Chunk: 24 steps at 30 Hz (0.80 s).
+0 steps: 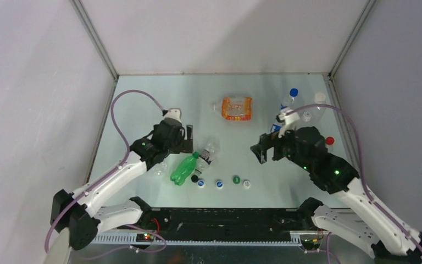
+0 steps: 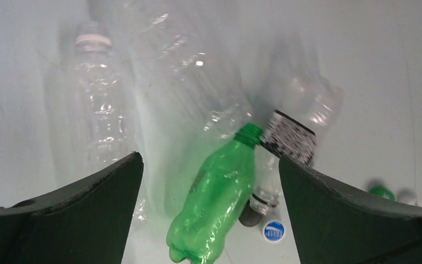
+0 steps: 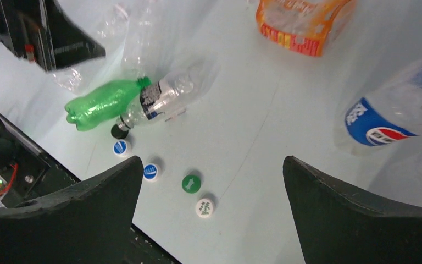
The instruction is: Screw on the bottle caps
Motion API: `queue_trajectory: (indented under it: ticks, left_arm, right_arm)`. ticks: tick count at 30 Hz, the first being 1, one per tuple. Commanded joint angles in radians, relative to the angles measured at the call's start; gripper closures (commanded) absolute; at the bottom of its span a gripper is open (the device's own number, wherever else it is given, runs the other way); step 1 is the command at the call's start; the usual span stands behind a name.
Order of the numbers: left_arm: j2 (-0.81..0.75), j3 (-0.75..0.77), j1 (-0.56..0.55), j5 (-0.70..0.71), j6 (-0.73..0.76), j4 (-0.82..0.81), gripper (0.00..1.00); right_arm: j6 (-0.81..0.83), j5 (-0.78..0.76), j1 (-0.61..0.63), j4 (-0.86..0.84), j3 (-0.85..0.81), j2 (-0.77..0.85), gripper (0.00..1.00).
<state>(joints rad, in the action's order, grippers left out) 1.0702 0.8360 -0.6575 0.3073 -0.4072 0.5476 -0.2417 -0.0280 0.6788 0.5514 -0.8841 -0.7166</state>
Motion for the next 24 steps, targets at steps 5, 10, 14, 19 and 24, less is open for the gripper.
queue_trajectory:
  ticks: [5, 10, 14, 19, 24]
  left_arm:
    - [0.199, 0.113, 0.140, 0.047, -0.263, 0.006, 0.00]
    - [0.324, 0.161, 0.170, 0.077, -0.341, -0.009, 0.02]
    - [0.410, 0.178, 0.203, 0.078, -0.392, -0.036, 0.03]
    - [0.541, 0.214, 0.228, 0.049, -0.412, -0.070, 0.05]
    - [0.621, 0.247, 0.235, 0.034, -0.424, -0.096, 0.08]
  right_arm:
    - [-0.070, -0.185, 0.184, 0.065, -0.140, -0.253, 0.01]
    - [-0.148, -0.168, 0.212, 0.071, -0.169, -0.305, 0.01]
    - [-0.126, -0.120, 0.212, 0.014, -0.134, -0.290, 0.01]
    - [-0.091, -0.065, 0.219, -0.007, -0.118, -0.312, 0.01]
    - [-0.090, -0.051, 0.227, -0.002, -0.120, -0.366, 0.01]
